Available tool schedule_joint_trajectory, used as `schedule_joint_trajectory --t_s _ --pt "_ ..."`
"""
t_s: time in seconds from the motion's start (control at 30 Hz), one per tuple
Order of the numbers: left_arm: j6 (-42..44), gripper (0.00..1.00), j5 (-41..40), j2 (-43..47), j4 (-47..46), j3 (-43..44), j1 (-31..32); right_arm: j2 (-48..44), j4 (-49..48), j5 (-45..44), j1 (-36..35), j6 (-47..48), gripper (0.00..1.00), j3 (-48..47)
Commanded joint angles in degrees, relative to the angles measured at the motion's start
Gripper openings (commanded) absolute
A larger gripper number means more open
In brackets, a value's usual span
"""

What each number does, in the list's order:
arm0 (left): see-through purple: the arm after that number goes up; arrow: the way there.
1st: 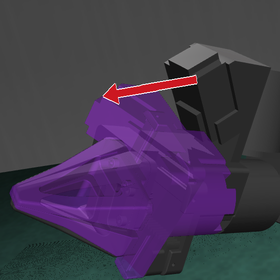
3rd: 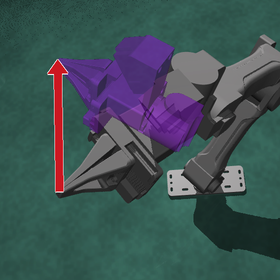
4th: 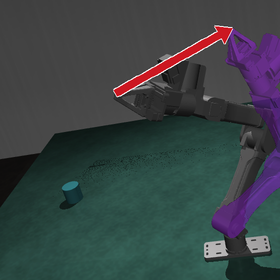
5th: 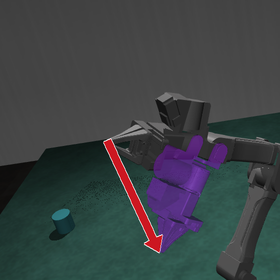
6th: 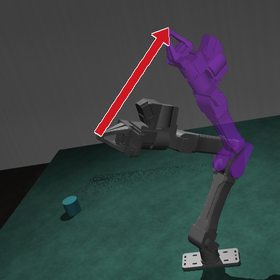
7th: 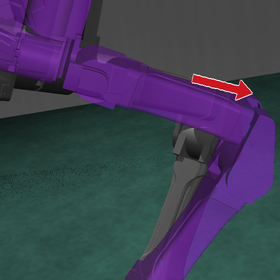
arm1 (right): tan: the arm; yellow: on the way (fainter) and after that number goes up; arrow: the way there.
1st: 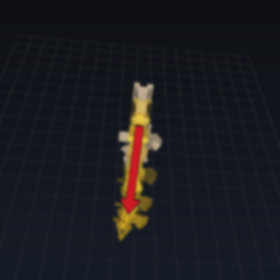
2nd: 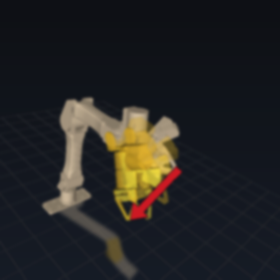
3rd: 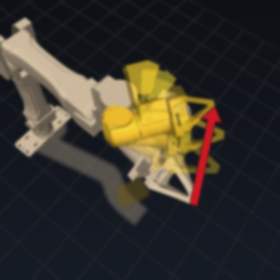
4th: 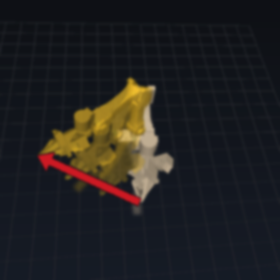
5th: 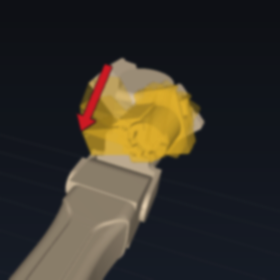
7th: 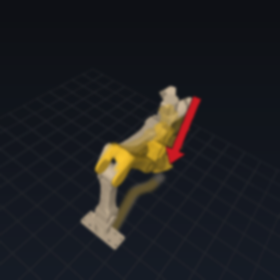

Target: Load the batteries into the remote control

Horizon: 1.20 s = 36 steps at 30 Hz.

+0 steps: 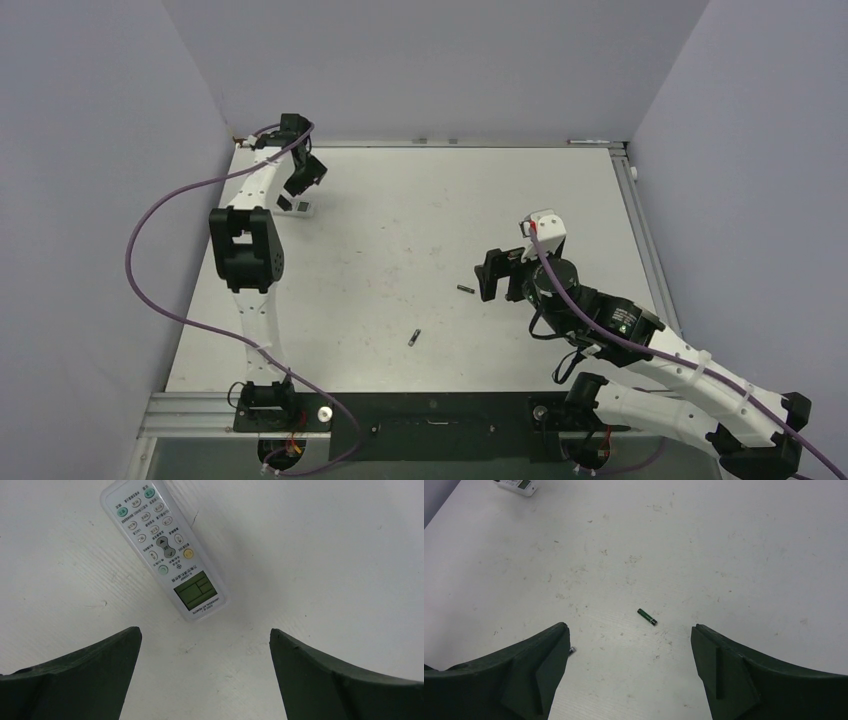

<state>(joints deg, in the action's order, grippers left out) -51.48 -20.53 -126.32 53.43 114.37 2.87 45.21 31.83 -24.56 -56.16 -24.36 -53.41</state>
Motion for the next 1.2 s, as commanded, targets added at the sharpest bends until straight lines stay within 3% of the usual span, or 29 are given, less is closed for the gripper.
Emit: schedule_joint_trajectory --t_s 0.0,0.7,1.17 --pt "-9.6 0.96 -2.4 -3.9 7.2 6.3 -1.0 -0.4 -0.8 0.5 0.4 -0.8 0.91 0.8" --pt "-14.5 0.95 1.2 -11.9 8.1 8.8 -4.9 0.1 -1.7 0.9 0.4 -1.0 0.91 2.0" --pt "-13.1 0.91 0.5 -14.2 10.0 10.5 -7.2 0.4 -1.5 1.3 0.4 -2.0 0.91 2.2"
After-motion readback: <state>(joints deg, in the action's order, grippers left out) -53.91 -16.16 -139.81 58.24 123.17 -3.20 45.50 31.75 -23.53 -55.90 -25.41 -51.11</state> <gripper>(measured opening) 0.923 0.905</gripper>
